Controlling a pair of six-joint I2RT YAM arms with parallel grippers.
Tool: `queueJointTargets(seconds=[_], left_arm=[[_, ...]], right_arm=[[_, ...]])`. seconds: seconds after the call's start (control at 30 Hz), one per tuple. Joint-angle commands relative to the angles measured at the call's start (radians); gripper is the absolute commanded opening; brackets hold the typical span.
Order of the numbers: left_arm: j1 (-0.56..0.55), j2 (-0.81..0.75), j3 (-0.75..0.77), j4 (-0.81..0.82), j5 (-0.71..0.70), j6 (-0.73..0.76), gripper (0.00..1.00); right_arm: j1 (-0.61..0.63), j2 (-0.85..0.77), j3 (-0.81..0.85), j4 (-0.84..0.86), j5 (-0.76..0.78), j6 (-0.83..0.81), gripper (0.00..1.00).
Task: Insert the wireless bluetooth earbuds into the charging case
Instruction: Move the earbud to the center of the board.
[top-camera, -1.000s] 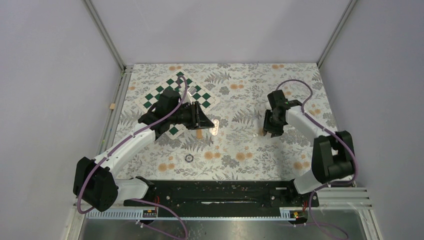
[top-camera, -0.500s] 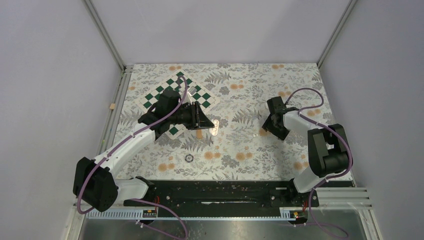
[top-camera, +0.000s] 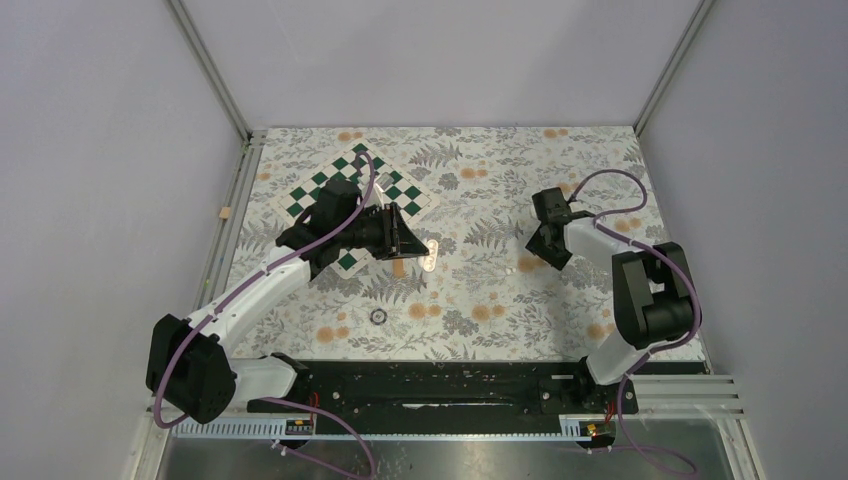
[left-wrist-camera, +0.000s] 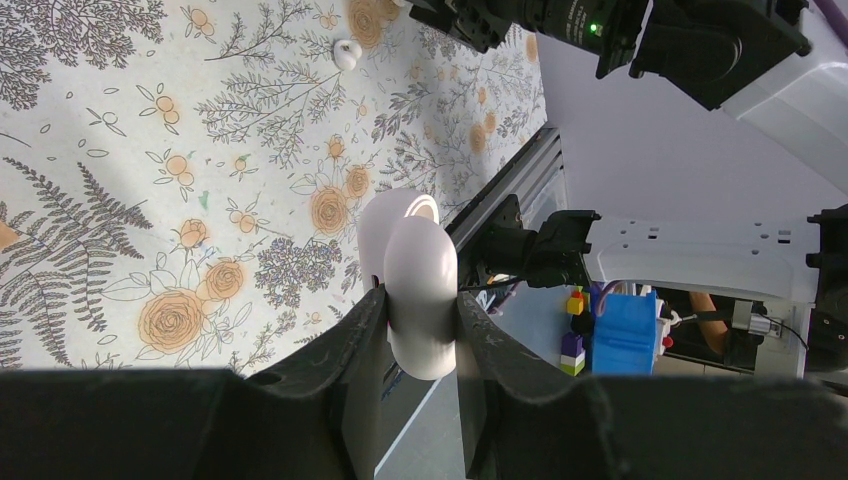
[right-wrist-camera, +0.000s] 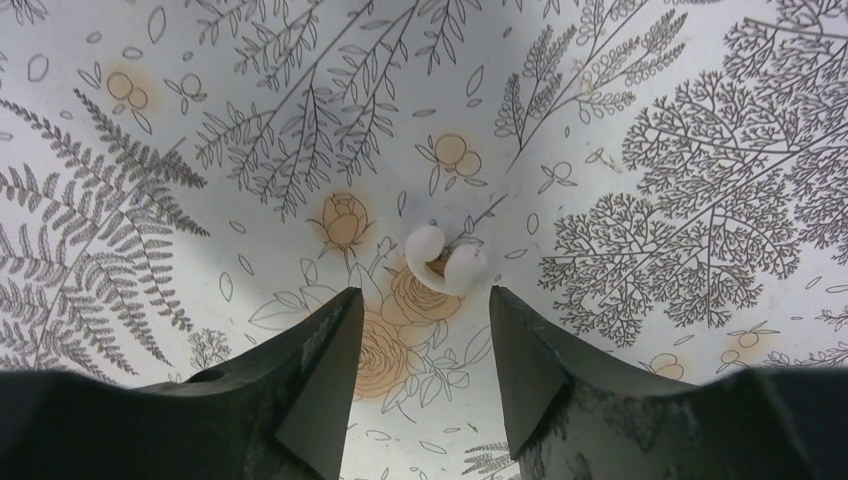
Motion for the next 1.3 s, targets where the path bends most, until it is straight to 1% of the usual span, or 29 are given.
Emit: queueJointTargets(seconds=[0.0,0.2,0.3,0.67,0.77,1.0,1.27], left_arm=[[0.005,-0.035,0.005,0.046,0.029,0.003,0.21],[0.004,-0.052,0.004,0.039,0.025,0.006,0.21],[0.006,-0.058,-0.008,0.045,0.024,0.007,0.21],[0.005,-0.064,-0.005,0.043,0.032,0.011,0.21],[0.005,-0.066,-0.004,0.039,0.033,0.011,0.21],[0.006,-0.050,0.002,0.047,0.040,0.008,0.21],[0.006,-0.058,-0.002,0.046,0.031,0.007,0.21]], right_arm=[[0.011,0.050,0.089,-0.057,0.077,0.025,0.56],[0.015,0.092,0.158,-0.159,0.080,0.032,0.53],[0.016,0.097,0.165,-0.170,0.077,0.031,0.53],[0.015,0.177,0.280,-0.217,0.071,-0.022,0.52],[0.015,0.205,0.319,-0.254,0.060,-0.038,0.53],[0.023,0.230,0.362,-0.238,-0.034,-0.114,0.54],[0.068,0.207,0.332,-0.169,-0.201,-0.121,0.52]])
